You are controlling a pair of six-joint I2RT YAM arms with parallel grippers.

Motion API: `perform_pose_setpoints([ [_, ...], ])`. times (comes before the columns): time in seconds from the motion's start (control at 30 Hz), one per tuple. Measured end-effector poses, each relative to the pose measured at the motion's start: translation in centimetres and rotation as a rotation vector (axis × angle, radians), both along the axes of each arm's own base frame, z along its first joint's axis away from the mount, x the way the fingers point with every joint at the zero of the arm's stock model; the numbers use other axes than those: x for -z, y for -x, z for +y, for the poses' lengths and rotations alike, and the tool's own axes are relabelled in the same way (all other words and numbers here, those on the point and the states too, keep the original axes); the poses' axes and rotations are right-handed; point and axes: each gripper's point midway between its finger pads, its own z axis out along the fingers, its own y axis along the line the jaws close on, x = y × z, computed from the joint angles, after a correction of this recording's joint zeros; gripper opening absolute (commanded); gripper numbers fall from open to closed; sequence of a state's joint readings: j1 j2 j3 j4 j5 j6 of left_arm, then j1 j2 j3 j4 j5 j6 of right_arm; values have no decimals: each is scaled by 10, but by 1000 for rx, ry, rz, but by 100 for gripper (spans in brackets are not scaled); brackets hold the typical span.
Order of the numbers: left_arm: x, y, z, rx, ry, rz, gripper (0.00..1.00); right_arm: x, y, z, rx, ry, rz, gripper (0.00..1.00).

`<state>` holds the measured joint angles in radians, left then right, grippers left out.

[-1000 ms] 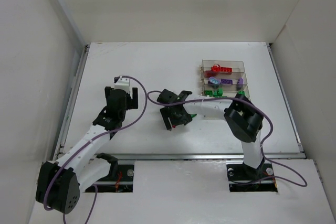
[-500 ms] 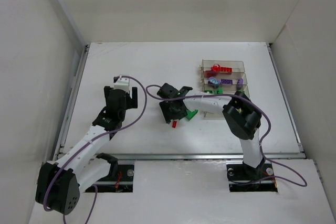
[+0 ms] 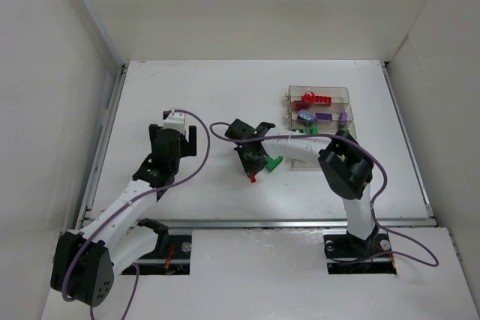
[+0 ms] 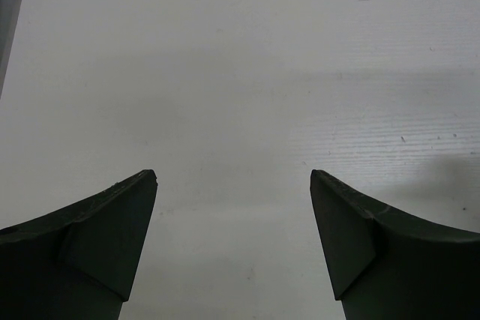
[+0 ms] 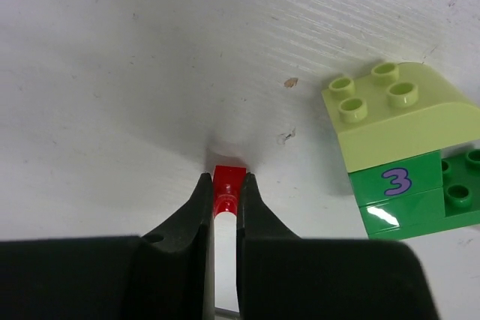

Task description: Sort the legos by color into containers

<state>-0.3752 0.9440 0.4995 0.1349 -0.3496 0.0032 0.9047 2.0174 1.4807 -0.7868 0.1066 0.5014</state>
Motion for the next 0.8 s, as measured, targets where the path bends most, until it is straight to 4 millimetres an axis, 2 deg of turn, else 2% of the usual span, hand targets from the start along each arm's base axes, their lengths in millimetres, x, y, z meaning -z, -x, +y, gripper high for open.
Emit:
perform_pose_setpoints([
  [0.2,0,0,0,2,0,0,81,-4,-3,6,-28,-28,-11,0],
  [0.3,0,0,0,2,0,0,81,-23,-16,18,-31,-104,-52,0],
  [0.37,0,0,0,2,0,0,81,-53,-41,28,6,-203,-132,0],
  [0.47,0,0,-1,2,0,0,81,-109,-103,26,140,-358,-285,0],
  [0.53,0,0,-1,2,0,0,81,-145,-159,3,275,-429,-410,0],
  [0.63,0,0,-1,3,1,0,81,-173,-240,-58,496,-440,-566,0],
  [0.73,0,0,-1,3,1,0,81,-169,-302,-120,674,-380,-648,0],
  [0.8,0,0,-1,5,2,0,81,-152,-325,-153,752,-326,-656,0],
])
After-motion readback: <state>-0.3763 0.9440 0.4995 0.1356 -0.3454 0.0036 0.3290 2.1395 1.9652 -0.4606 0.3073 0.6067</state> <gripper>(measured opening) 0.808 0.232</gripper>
